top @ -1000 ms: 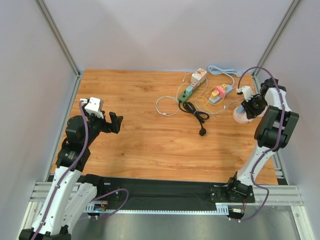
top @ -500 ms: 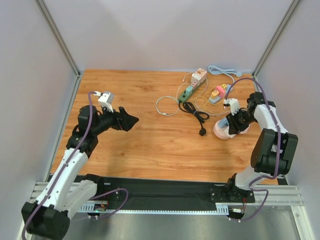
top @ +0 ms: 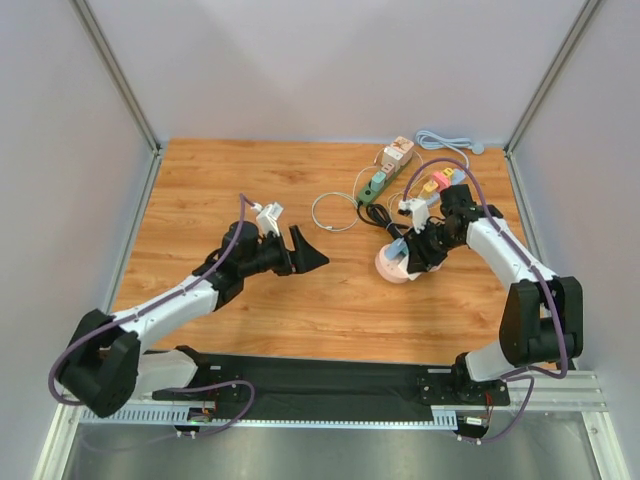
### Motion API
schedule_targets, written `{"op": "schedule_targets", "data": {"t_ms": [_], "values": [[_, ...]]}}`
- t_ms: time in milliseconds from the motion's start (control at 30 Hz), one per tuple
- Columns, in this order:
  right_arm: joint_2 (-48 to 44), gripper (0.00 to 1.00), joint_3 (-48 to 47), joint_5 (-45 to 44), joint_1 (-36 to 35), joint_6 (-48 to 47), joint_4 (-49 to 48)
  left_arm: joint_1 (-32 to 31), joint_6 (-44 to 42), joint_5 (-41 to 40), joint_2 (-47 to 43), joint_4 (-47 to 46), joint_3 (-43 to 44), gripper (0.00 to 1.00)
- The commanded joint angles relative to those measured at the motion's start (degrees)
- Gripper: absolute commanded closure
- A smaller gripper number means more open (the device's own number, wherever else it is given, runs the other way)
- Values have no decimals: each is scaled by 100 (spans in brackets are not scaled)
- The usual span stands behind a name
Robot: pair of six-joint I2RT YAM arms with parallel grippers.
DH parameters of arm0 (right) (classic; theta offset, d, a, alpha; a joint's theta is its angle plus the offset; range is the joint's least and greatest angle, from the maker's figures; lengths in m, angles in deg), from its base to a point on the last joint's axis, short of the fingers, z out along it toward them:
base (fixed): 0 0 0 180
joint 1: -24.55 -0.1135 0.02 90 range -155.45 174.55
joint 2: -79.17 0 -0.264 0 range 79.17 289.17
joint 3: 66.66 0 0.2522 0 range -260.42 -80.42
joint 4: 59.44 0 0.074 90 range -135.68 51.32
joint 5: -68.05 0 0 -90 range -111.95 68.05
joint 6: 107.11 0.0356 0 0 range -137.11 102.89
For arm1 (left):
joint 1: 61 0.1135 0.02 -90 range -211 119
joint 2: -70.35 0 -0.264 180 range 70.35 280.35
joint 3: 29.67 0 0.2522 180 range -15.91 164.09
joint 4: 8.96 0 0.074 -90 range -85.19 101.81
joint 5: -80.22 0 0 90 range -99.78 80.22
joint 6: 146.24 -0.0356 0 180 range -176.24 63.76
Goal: Pull the plug off the socket
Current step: Remove the plug from the socket.
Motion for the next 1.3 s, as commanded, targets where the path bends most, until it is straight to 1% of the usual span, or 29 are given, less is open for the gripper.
{"op": "schedule_targets", "data": {"t_ms": [0,67,200,367,533,633,767,833,933,967,1033,1067,1200,1267], "values": [[35,100,-150,580,-343,980,-365,-350,933,-341,550,-1198,-7,2],[53,100,-159,651,-493,1192,-479,-500,1128,-500,815,-1384,63,2],[-35,100,-36,678,-950,1676,-857,-895,1471,-658,1631,-1622,300,5],[-88,100,26,573,-1250,2492,-1410,-1125,1901,-720,2379,-1850,625,10],[-105,100,149,616,-1408,2854,-1753,-1152,2130,-816,2662,-2018,766,12],[-97,100,175,739,-1452,3109,-1903,-1160,2166,-799,2829,-1939,941,17],[-53,100,132,818,-1470,3390,-2053,-1169,2218,-676,3136,-1789,1196,31],[-35,100,105,845,-1461,3435,-2079,-1178,2271,-650,3207,-1780,1223,36],[9,100,87,941,-1461,3785,-2149,-1178,2297,-623,3339,-1728,1276,50],[26,100,79,959,-1470,3838,-2158,-1178,2306,-623,3356,-1728,1285,66],[44,100,61,1003,-1461,3909,-2158,-1178,2306,-710,3392,-1702,1276,87],[18,100,52,1003,-1461,3935,-2150,-1169,2315,-763,3374,-1571,1259,100],[-175,100,0,740,-1374,3865,-2018,-1160,2289,-1123,3260,-1157,1206,100],[-342,100,-9,792,-1259,3839,-2009,-1160,2289,-1326,3190,-972,1127,100]]}}
